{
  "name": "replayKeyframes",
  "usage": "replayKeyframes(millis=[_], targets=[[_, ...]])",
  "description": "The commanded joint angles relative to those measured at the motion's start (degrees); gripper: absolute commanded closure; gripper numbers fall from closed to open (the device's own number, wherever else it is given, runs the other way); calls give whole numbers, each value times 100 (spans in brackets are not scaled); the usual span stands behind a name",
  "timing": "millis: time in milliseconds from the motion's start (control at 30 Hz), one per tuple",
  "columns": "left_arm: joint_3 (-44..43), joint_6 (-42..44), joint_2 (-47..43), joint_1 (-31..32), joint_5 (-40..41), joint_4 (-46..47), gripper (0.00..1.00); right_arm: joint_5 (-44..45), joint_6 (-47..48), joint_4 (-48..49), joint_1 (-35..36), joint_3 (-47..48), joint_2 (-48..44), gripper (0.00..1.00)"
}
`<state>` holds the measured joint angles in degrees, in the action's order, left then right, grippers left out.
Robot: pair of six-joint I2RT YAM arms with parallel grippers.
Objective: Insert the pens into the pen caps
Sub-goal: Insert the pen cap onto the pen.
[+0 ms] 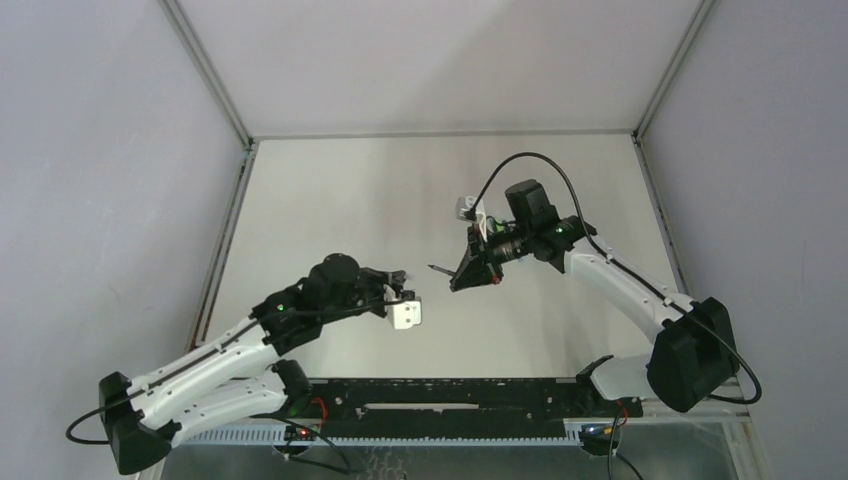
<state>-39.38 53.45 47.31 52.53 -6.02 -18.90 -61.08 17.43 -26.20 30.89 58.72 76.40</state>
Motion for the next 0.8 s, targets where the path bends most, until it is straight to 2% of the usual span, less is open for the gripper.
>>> replayKeyframes(millis=[0,100,433,767], targets=[[-277,111,-250,-30,-202,-555,100,-499,-49,-206,78,264,309,100],[-226,284,-325,-31,-31,-583,100,-731,-362,-82,140,271,511,100],[-351,510,-34,-30,-66,-756,100,-523,-530,-92,552,386,938,100],[-352,552,33,-30,-5,-738,100,37,-680,-134,729,469,1185,100]])
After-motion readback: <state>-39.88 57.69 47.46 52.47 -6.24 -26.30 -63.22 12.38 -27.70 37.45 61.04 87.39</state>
